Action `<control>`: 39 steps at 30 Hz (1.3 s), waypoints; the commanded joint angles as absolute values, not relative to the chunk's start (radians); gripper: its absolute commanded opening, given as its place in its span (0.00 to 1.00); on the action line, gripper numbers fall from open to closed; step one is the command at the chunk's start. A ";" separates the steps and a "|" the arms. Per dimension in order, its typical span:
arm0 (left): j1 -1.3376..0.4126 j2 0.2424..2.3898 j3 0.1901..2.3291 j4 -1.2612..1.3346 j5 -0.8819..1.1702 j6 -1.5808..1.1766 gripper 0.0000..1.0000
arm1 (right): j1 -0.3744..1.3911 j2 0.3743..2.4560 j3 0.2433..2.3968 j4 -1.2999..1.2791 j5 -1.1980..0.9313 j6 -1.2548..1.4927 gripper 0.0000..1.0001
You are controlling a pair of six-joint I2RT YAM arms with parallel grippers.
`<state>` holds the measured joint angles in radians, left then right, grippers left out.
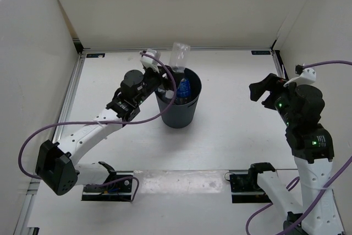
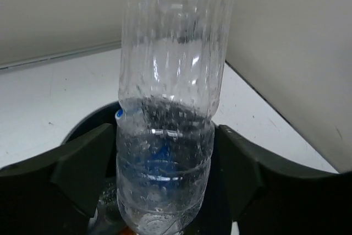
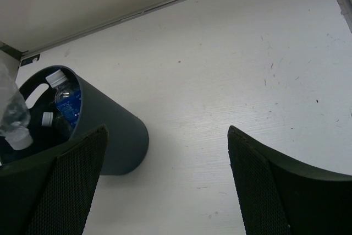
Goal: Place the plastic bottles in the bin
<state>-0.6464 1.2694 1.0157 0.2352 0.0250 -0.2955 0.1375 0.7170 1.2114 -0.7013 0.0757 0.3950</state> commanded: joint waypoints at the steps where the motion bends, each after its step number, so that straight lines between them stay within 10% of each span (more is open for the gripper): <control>1: -0.669 1.220 0.977 0.298 0.003 -0.293 0.90 | 0.150 0.696 1.206 -0.701 0.097 0.411 0.90; 13: -0.581 1.039 1.120 0.083 -0.141 -0.195 1.00 | 0.285 0.709 1.190 -0.741 0.348 0.433 0.90; 22: -0.482 0.915 1.172 -0.593 -0.428 -0.129 1.00 | 0.402 0.862 1.190 -0.939 0.578 0.612 0.90; 39: -0.244 0.690 0.850 -0.937 -0.488 -0.328 1.00 | 0.077 1.014 1.094 -0.788 -0.163 0.419 0.90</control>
